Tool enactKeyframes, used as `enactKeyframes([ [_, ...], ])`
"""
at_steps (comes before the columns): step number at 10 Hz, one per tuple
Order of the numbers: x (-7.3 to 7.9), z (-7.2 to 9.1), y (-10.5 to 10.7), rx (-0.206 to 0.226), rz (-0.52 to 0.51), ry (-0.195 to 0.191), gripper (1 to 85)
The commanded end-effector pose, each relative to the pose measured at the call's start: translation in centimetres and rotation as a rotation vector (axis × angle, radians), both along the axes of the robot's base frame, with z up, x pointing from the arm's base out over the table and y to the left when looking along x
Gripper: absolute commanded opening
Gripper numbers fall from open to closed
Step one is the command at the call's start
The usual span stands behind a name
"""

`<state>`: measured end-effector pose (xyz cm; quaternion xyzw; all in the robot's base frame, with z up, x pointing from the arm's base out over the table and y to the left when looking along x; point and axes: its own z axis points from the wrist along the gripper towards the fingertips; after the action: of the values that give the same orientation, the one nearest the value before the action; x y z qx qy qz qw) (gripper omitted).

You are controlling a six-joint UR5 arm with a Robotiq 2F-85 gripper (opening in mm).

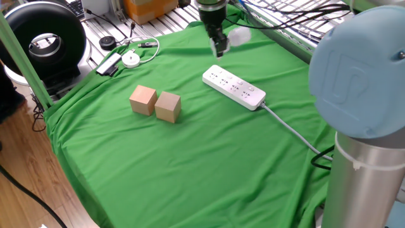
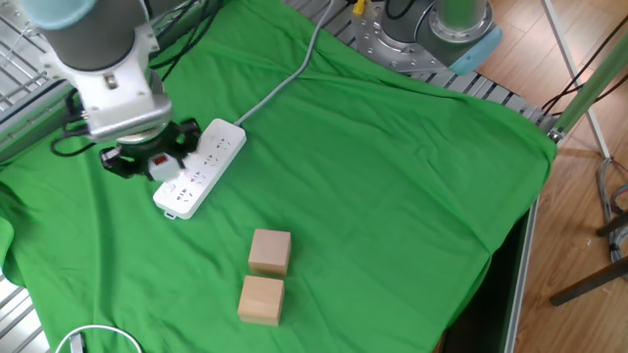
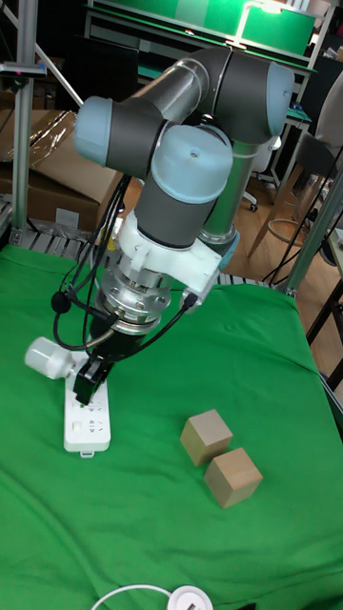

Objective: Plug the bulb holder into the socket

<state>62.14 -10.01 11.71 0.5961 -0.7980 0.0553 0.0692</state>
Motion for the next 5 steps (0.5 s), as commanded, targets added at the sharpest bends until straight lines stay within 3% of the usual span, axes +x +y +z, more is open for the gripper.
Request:
enactKeyframes([
  [1, -0.2, -0.5, -1.4, 0.035, 0.215, 0.017, 1.0],
  [2, -0.4, -1.1, 0.2, 0.123, 0.233, 0.009, 1.0],
  [3, 0.0, -1.2, 0.8, 0.141, 0.253, -0.006, 1.0],
  [5, -0.4, -1.5, 1.6, 0.152, 0.278, 0.003, 1.0],
])
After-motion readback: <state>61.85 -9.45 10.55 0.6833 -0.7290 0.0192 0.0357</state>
